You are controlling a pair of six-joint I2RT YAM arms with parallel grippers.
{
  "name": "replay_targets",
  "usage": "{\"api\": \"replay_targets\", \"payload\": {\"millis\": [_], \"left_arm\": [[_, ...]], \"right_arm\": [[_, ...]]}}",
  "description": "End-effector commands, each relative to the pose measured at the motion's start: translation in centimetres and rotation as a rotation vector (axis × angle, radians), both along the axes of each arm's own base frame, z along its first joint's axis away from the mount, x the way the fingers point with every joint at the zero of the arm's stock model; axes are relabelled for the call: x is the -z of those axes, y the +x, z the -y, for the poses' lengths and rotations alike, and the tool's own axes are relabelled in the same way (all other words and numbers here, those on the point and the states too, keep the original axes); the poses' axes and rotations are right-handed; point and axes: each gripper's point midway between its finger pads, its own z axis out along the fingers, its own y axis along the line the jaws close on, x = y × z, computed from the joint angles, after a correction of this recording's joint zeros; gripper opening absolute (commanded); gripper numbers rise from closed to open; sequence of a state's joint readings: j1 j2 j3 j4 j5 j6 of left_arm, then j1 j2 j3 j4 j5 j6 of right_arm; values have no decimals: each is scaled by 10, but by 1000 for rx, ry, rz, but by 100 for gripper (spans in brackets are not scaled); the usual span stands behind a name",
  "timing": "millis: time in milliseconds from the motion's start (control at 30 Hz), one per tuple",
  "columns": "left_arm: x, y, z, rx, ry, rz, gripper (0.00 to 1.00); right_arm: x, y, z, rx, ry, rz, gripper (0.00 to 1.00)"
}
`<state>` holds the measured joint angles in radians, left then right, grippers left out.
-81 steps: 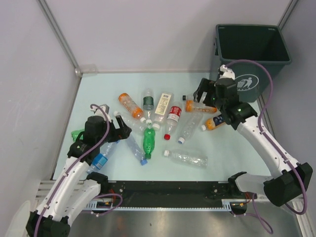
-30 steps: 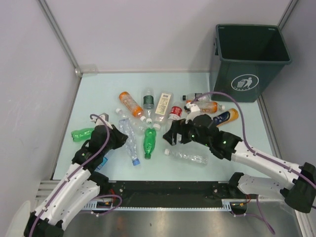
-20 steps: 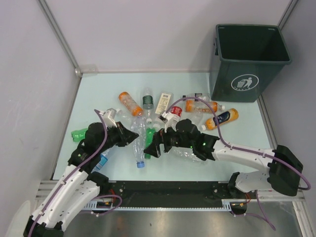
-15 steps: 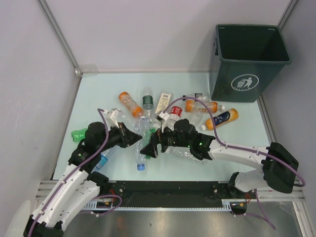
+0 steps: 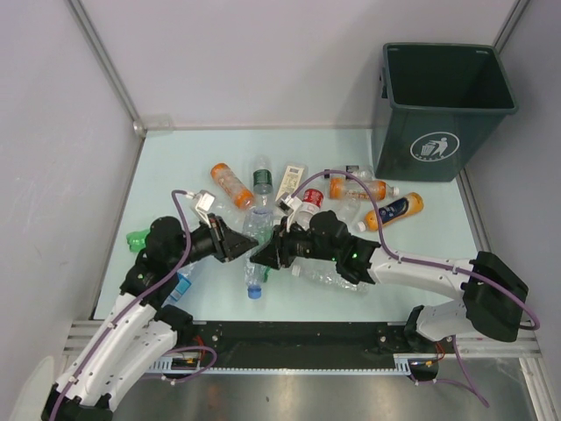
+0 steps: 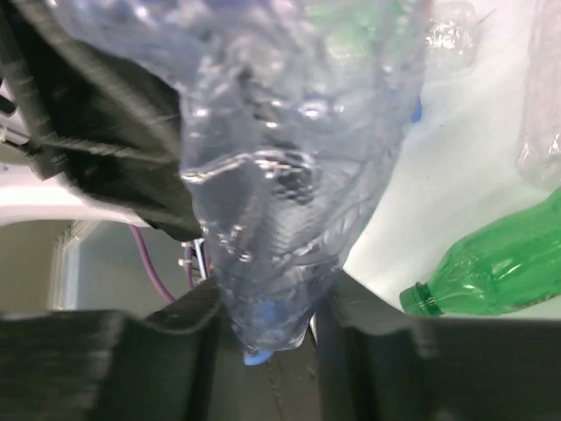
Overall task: Put the plastic bottles in the bin
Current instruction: Pick up the plastic bottle at the center of the board.
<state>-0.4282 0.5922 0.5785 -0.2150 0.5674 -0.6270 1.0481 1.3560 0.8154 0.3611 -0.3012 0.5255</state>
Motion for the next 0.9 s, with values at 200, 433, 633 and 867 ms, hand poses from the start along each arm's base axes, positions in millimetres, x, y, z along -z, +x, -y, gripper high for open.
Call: {"api": "replay_targets", "payload": {"millis": [200, 433, 633, 867], "left_arm": [[-36, 10, -20, -120, 45, 168, 98], [-30, 16, -42, -230, 135, 192, 100], [-10, 23, -65, -351, 213, 179, 100], [3, 30, -90, -479, 305, 143, 100]], "right_arm": [[-16, 14, 9, 105, 7, 47, 0], [-58, 69, 71, 377, -30, 160, 0], [-143, 137, 162, 696, -1, 332, 0], [-219, 185, 290, 1128, 19, 482, 0]]}}
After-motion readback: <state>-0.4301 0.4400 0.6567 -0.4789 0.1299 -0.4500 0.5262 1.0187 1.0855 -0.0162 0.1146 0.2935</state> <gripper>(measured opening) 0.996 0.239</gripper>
